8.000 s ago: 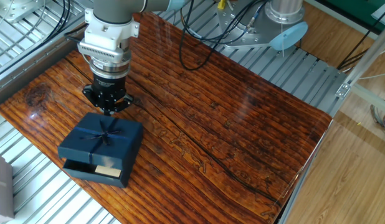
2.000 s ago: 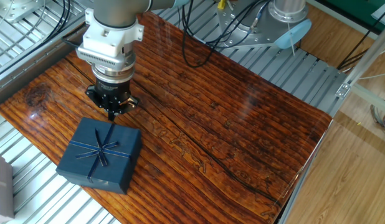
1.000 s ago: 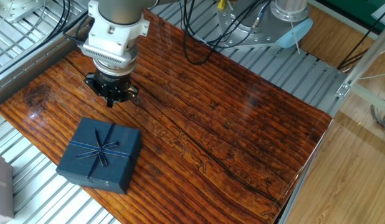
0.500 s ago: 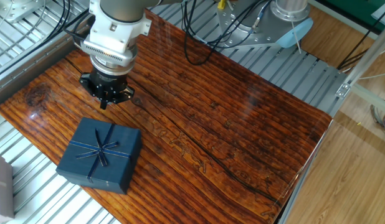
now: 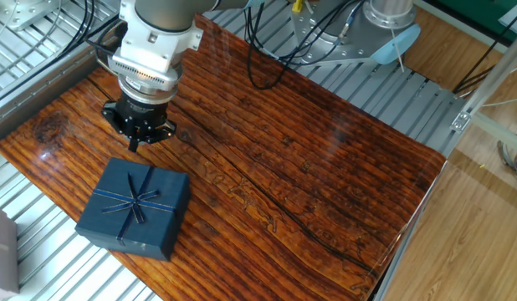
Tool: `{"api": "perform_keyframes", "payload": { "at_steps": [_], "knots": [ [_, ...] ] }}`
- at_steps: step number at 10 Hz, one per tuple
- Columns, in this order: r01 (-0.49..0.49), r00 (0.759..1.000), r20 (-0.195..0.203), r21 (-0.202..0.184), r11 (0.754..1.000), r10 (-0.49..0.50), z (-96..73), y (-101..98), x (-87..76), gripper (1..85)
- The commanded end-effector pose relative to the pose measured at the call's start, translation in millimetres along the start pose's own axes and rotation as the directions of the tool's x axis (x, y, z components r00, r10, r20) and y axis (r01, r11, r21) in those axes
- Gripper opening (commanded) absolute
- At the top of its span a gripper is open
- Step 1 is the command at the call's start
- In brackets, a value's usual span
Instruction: Slide the outer casing onto the gift box
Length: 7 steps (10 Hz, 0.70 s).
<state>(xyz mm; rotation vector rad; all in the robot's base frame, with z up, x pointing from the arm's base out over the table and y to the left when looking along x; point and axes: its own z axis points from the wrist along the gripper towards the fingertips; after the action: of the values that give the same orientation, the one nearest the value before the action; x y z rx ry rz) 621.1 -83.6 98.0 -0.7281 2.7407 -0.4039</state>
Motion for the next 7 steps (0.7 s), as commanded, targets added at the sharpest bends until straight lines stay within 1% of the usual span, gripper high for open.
{"api": "perform_keyframes", "payload": {
  "at_steps": [1, 3, 5, 7],
  "knots": [
    [0.010, 1.000, 0.030, 0.005, 1.000, -0.010, 7.5, -7.2, -8.1, 1.0],
    [0.006, 0.999, 0.038, 0.004, 1.000, -0.006, 9.4, -7.0, -11.3, 1.0],
    [0.013, 0.999, 0.036, 0.006, 1.000, -0.013, 11.5, -7.0, -11.2, 1.0],
    [0.025, 1.000, -0.010, -0.004, 1.000, -0.025, 13.6, -4.9, 0.9, 1.0]
  ]
}}
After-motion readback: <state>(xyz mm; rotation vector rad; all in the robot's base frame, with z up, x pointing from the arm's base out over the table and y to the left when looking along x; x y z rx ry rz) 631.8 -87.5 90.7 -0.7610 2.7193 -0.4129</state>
